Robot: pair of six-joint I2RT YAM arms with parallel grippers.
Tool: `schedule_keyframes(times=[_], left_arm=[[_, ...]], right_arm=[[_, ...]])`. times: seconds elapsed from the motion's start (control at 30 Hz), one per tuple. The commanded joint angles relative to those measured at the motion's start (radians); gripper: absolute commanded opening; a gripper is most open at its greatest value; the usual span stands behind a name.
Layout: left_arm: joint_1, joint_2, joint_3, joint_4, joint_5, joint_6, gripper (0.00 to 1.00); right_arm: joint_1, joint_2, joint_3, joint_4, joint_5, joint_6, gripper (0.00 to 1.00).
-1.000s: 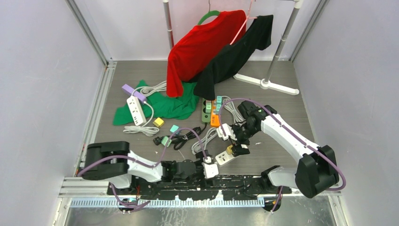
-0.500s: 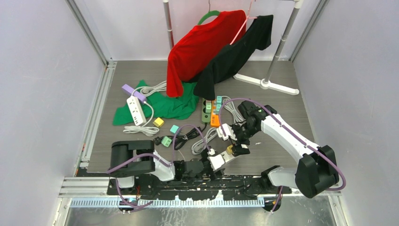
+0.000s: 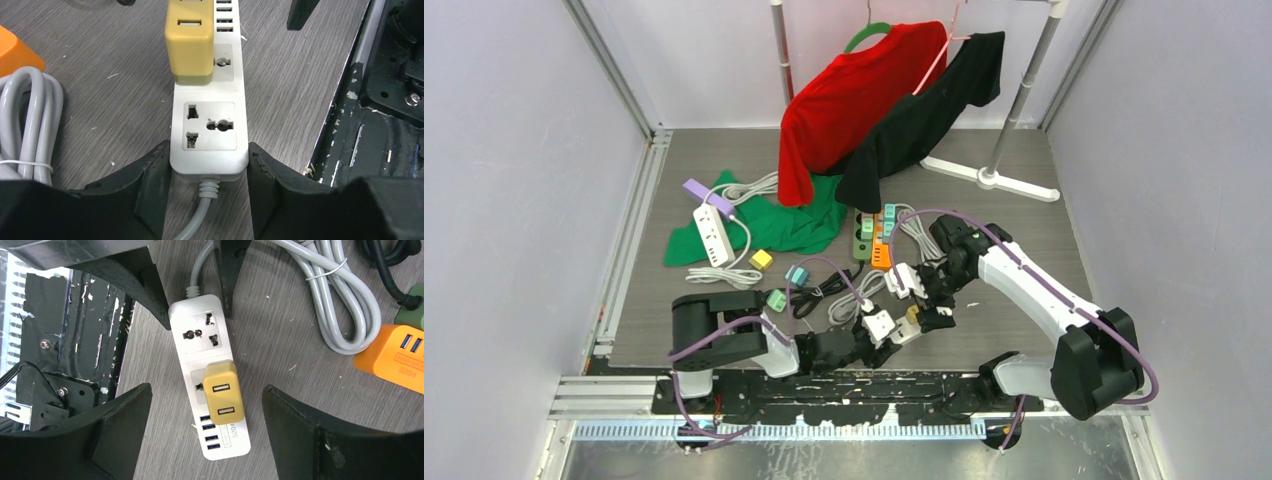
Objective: Pull the plug off the socket
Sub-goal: Remove the plug from the socket.
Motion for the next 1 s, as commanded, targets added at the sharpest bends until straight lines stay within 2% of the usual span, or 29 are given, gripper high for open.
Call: schedule_keyframes(times=[0.0, 0.07, 0.23, 0.37, 0.57, 0.63, 0.73, 0.97], left_arm=[[0.008, 0.020, -0.005, 0.114, 0.027, -0.003, 0.37], [0.011, 0.024, -0.010, 0.127, 0.043, 0.011, 0.27], [0.016, 0.021, -0.036, 0.149, 0.086, 0.044, 0.10], [0.022, 0.008, -0.056, 0.150, 0.104, 0.057, 0.00], [0.025, -0.021, -0.062, 0.107, 0.111, 0.061, 0.00], [0.025, -0.033, -0.059, 0.081, 0.115, 0.062, 0.00], [0.024, -0.045, -0.051, 0.042, 0.117, 0.061, 0.00], [0.027, -0.049, -0.031, -0.001, 0.125, 0.059, 0.00]], right_arm=[[-0.002, 0.014, -0.014, 0.029, -0.020, -0.015, 0.85], [-0.002, 0.016, -0.022, 0.060, -0.012, 0.010, 0.85], [-0.003, 0.017, -0.041, 0.127, 0.024, 0.064, 0.81], [-0.003, 0.032, -0.043, 0.134, 0.049, 0.060, 0.72], [-0.003, 0.045, -0.055, 0.110, 0.040, -0.010, 0.56], [-0.002, 0.046, -0.057, 0.098, 0.021, -0.033, 0.48], [-0.001, 0.055, -0.058, 0.076, -0.015, -0.070, 0.29], [0.034, 0.065, -0.062, 0.080, -0.095, -0.076, 0.07]])
